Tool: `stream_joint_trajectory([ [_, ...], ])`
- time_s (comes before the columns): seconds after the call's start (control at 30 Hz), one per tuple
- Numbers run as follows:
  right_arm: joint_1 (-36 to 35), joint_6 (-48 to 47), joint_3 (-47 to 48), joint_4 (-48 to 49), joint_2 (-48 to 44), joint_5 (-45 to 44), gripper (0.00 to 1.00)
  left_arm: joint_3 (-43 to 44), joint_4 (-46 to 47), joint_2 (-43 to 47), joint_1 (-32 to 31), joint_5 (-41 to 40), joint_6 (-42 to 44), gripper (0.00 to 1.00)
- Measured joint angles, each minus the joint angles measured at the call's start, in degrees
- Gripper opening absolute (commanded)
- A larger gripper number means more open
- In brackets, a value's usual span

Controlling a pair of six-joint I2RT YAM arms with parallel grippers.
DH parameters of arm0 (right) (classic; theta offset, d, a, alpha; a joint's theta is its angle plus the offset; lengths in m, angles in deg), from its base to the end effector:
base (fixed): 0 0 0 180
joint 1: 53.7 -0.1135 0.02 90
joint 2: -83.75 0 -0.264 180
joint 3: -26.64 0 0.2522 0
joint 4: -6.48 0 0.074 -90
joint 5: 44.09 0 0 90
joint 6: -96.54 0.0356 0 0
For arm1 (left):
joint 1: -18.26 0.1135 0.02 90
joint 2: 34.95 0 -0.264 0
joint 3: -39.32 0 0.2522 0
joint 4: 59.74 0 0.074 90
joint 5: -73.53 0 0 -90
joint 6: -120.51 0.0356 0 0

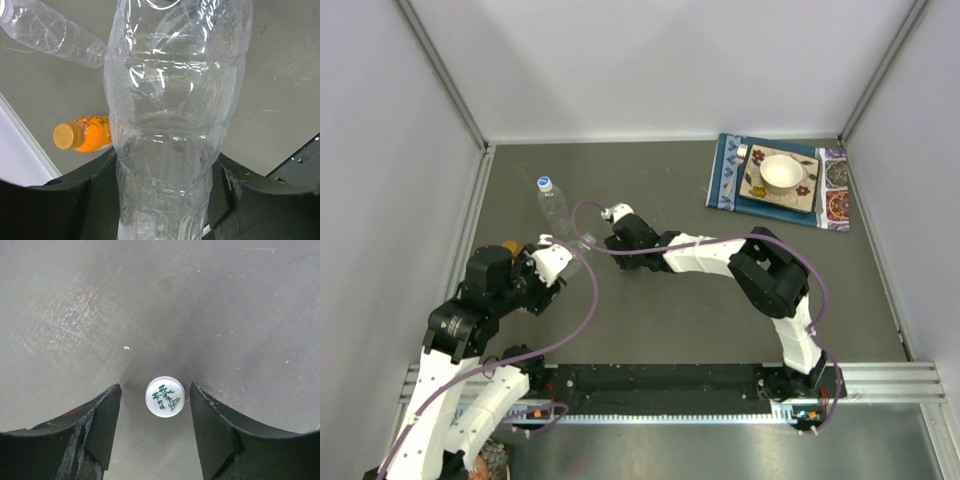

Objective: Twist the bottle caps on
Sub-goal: Screw the bottle cap onto the plastic bottle.

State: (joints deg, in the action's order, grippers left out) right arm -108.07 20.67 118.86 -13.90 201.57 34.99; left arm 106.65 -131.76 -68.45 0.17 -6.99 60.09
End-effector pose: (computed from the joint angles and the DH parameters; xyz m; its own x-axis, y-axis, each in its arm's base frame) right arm 0.2655 0.3589 0.1597 -0.5823 -0.4010 -0.7071 -0.5973 0.8011 0.0375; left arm 0.0886 -0.0351 0.3322 -0.2992 0.6099 -0.7338 0.6635 0.6857 0.2994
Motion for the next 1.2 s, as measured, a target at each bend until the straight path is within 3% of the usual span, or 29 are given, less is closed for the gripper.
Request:
stream_joint_trajectory([
  [0.4, 0.00, -0.04, -0.50, 0.24, 0.00, -0.76, 0.45, -0.39, 0.00, 0.26, 0.00, 0.33, -0.79, 0.38],
  [0.7, 0.00, 0.09, -1.22, 1.20, -0.11, -1.70, 0.20, -0.44, 0.00, 0.39, 0.00, 0.76, -1.01, 0.37],
  [0.93, 0.63, 0.28, -3.04, 1.46, -1.57, -1.16, 0.18, -0.44, 0.02, 0.37, 0.00, 2.21, -0.98, 0.38],
  [1.07, 2.36, 0.46, -7.91, -0.94, -8.07, 0.63, 0.19, -0.44, 0.04, -0.22, 0.00, 6.12, -0.68, 0.38],
  [1.2, 6.88, -0.15, -13.75, -4.00, -24.52, 4.74, 0.20, -0.37, 0.72, -2.49, 0.00, 12.50, 0.11, 0.38],
])
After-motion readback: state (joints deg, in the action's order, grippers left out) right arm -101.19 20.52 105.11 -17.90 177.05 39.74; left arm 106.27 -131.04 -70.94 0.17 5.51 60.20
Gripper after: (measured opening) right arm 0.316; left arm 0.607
